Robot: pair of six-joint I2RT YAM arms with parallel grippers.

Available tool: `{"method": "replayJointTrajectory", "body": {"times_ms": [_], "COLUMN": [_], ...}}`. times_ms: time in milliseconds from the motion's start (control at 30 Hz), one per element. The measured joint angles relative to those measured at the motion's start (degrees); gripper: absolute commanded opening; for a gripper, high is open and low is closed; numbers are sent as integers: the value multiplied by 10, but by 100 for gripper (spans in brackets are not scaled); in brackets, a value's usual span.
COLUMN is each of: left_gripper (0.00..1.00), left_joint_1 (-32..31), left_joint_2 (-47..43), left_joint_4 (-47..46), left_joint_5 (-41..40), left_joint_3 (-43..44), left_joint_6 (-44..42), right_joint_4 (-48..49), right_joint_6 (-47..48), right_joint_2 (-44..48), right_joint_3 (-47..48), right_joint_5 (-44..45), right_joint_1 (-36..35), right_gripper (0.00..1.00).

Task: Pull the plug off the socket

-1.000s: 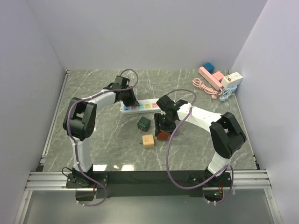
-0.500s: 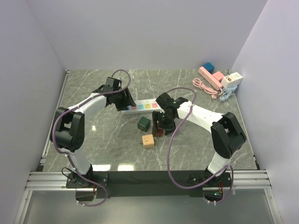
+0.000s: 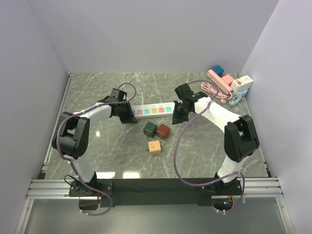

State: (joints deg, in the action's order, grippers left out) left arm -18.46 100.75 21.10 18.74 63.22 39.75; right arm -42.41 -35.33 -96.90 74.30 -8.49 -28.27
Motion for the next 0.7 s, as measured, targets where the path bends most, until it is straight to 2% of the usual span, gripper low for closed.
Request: {"method": "replayJointTrajectory", "body": {"times_ms": [300,700], "left_gripper": [1,0], "left_joint_1": [0,17], "left_joint_2": [65,165], "left_joint_4": [-21,-49], "left_joint_5": [-17,-21], "left_joint_3": [12,139], "left_joint_6": [6,15], "right_joint_4": [45,88], "right_joint_6": [7,-28], "right_joint_2": [-160,-307], "right_joint_3": [72,235], "right_joint_5": [-12,-8], "right_joint_1": [18,31], "right_gripper": [0,0]}}
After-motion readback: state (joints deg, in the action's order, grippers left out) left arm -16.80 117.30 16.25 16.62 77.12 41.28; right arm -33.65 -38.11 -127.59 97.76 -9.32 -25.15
